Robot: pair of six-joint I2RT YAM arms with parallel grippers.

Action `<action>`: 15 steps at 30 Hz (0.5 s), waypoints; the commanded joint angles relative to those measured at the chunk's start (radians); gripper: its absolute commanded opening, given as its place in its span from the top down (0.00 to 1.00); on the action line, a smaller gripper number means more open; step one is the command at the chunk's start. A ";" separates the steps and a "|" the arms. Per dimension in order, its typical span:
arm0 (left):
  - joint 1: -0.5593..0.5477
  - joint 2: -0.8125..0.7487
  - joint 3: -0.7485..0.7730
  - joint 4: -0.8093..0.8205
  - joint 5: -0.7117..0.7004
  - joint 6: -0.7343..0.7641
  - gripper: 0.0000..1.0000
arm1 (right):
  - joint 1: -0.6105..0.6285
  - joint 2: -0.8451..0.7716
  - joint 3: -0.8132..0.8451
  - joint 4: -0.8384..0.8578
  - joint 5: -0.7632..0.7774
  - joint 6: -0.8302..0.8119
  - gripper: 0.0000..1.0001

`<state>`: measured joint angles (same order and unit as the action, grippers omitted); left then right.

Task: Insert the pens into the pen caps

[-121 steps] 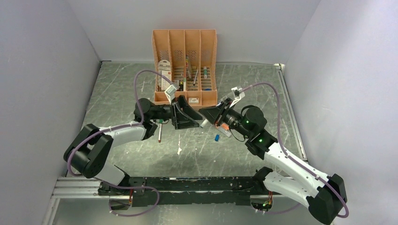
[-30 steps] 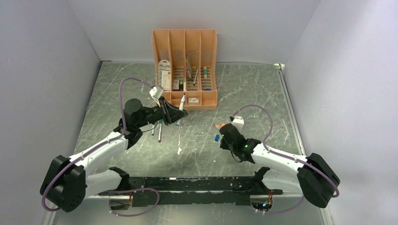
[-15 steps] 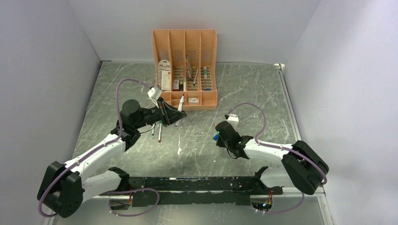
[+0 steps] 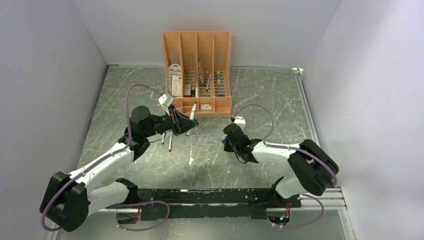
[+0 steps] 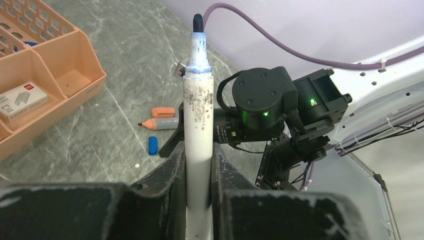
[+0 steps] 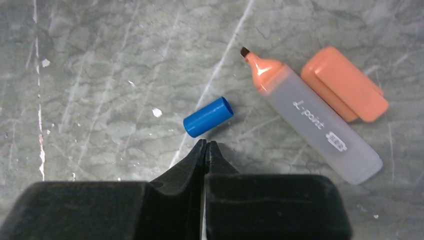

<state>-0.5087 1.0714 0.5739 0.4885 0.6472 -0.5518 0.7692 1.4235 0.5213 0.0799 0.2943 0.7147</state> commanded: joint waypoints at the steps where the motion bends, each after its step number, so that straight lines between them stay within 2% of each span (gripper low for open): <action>1: -0.004 0.003 0.014 -0.036 -0.004 0.033 0.93 | -0.003 0.016 0.059 -0.004 0.008 -0.058 1.00; 8: -0.004 0.018 0.008 -0.034 -0.008 0.035 0.93 | -0.003 -0.086 0.075 0.083 -0.045 -0.200 1.00; 12: -0.004 0.038 0.004 -0.012 -0.005 0.028 0.93 | -0.009 -0.073 0.120 0.062 -0.006 -0.270 0.80; 15: -0.004 0.061 0.011 -0.002 0.007 0.025 0.93 | -0.029 0.017 0.190 0.012 -0.008 -0.276 0.77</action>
<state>-0.5087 1.1076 0.5739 0.4595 0.6415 -0.5304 0.7635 1.3563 0.6319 0.1219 0.2676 0.5034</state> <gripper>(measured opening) 0.234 0.226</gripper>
